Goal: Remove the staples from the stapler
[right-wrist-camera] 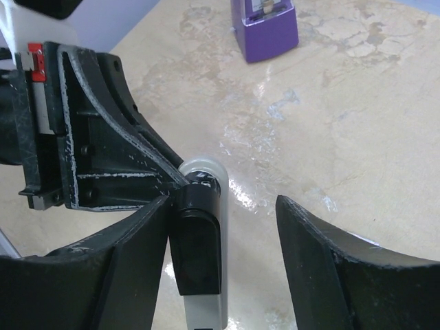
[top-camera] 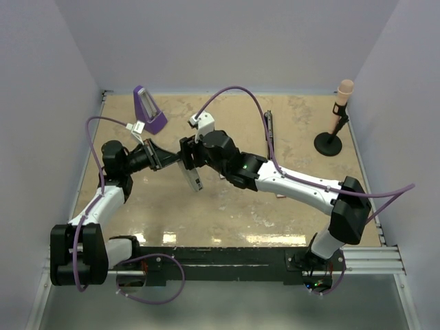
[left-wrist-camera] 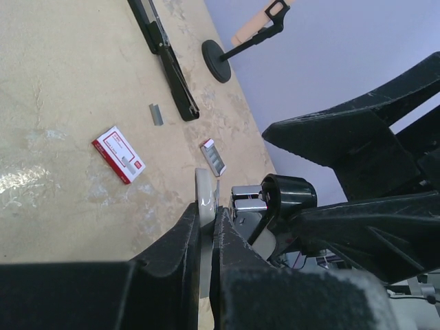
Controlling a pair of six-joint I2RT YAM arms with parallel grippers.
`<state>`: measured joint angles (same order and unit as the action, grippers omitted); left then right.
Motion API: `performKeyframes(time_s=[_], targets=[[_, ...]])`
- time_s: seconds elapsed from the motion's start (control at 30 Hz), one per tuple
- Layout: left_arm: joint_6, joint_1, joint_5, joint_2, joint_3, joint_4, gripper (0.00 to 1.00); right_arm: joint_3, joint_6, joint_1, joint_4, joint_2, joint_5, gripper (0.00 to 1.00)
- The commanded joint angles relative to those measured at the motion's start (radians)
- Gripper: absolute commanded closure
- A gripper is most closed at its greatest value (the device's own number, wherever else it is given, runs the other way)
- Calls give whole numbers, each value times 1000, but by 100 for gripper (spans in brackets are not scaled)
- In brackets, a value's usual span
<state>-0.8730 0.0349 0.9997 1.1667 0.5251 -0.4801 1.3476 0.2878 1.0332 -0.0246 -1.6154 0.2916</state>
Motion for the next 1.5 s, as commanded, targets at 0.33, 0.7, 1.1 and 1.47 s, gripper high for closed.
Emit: performKeyframes(time_s=[0.33, 0.7, 1.1, 1.47], targets=[[-23, -7, 25, -12, 7, -63, 100, 67, -39, 1, -31, -29, -37, 72], [166, 14, -111, 24, 87, 262, 100, -28, -33, -13, -38, 66, 6, 79], [83, 86, -84, 41, 59, 230, 100, -292, 16, -24, -43, 256, -23, 73], [-110, 92, -46, -16, 3, 57, 100, -675, 142, -24, 8, 479, -178, 64]])
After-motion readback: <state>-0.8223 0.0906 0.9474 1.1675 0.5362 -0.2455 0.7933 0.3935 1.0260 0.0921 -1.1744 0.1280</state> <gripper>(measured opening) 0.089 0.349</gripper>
